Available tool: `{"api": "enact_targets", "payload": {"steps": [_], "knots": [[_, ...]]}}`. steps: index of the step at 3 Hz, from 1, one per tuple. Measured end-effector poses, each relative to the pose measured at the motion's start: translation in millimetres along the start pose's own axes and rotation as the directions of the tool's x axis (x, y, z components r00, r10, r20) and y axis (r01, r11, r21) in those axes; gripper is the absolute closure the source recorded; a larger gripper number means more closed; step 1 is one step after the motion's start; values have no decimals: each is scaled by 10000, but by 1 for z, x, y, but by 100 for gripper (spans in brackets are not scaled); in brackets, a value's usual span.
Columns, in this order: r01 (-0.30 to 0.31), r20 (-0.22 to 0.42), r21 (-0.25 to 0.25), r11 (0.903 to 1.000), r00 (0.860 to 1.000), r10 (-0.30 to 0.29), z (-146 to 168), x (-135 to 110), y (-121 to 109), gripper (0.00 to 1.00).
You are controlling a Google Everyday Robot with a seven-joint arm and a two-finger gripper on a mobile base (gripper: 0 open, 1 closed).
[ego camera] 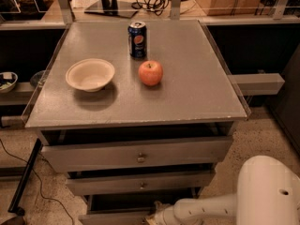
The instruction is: Open bottom drawer
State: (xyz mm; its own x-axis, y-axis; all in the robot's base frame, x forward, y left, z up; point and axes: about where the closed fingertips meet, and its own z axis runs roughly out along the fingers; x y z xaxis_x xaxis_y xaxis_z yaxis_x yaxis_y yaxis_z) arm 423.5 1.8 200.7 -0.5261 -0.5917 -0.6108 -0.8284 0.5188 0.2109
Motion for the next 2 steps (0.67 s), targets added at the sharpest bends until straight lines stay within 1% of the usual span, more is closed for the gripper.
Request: {"api": "enact_targets", "payload": {"steps": [1,2], "knots": [[-92,-36,-42,9999,10000,92,-2,5,3,100],[-124,-47,-57,9999,9999,124,-3,5,0,100]]}}
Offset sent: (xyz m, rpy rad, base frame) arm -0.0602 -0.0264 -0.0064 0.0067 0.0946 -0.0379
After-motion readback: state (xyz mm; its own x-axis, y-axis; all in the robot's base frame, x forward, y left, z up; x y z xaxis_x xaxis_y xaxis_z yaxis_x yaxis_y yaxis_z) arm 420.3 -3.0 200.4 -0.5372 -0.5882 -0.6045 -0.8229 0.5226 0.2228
